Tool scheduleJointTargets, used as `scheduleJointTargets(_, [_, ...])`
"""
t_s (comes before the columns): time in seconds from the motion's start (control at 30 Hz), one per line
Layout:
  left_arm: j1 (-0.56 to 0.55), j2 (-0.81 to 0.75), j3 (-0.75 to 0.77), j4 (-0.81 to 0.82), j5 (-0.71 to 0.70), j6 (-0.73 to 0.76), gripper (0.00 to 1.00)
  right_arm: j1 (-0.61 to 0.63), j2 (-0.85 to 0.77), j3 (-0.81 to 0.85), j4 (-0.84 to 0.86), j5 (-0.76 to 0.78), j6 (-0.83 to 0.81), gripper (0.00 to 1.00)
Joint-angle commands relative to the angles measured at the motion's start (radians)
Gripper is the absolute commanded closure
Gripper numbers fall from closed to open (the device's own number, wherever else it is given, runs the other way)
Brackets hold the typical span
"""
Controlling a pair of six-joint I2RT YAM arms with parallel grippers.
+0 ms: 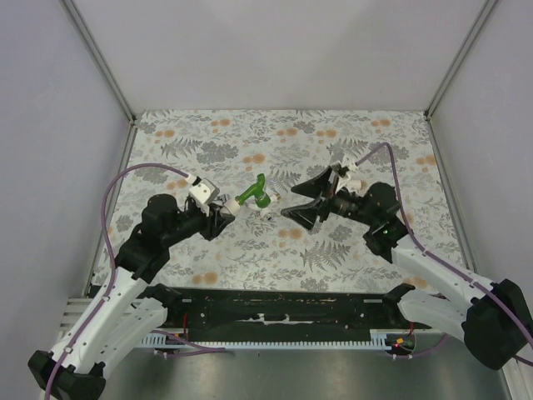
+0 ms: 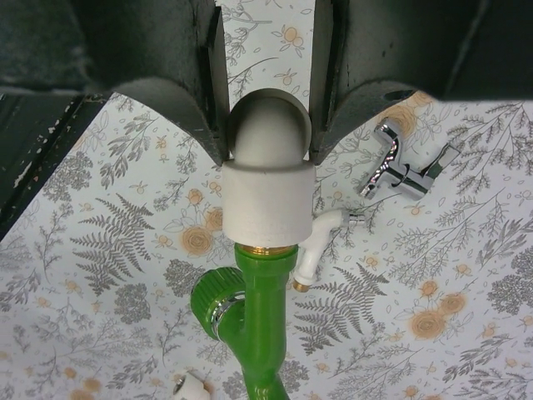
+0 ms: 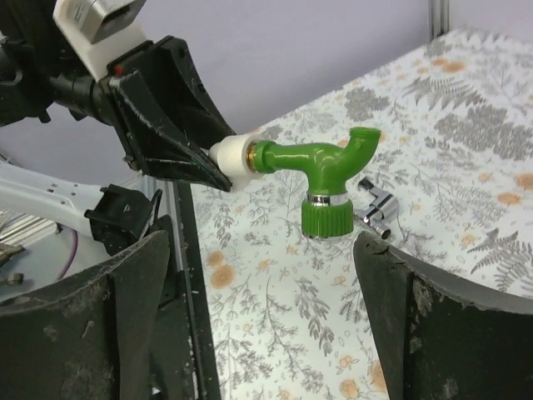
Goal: Install the water faucets
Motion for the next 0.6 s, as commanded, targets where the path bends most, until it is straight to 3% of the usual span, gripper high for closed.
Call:
scheduleJointTargets(0.0, [-0.003,-0.007,0.014,0.134,0.026,-0.144,0.98,0.002,-0.005,-0.214,0.549,0.072,0.006,0.02])
scheduleJointTargets(0.03, [-0.001,-0.007,0.011,0.144,0.038,-0.158,0.98,-0.003,0.027,-0.217,0.609,0.072,0.069,0.02])
scheduleJointTargets(0.17, [-0.001,-0.002,0.0,0.161,0.073,-0.151,0.98,-0.011,0.148,-0.078,0.522,-0.075,0.224,0.02])
scheduleJointTargets(0.27, [-0.001,-0.005,-0.006,0.177,0.116,-0.134,0.98,-0.009,0.219,-0.028,0.591,-0.107,0.377,0.05])
scheduleJointTargets(0.37, [-0.003,0.004,-0.008,0.203,0.161,-0.14,0.98,0.002,0.247,0.029,0.498,-0.149,0.399,0.09])
scheduleJointTargets(0.57, [-0.003,0.052,0.009,0.265,0.242,-0.166,0.98,0.015,0.277,0.071,0.381,-0.077,0.367,0.14])
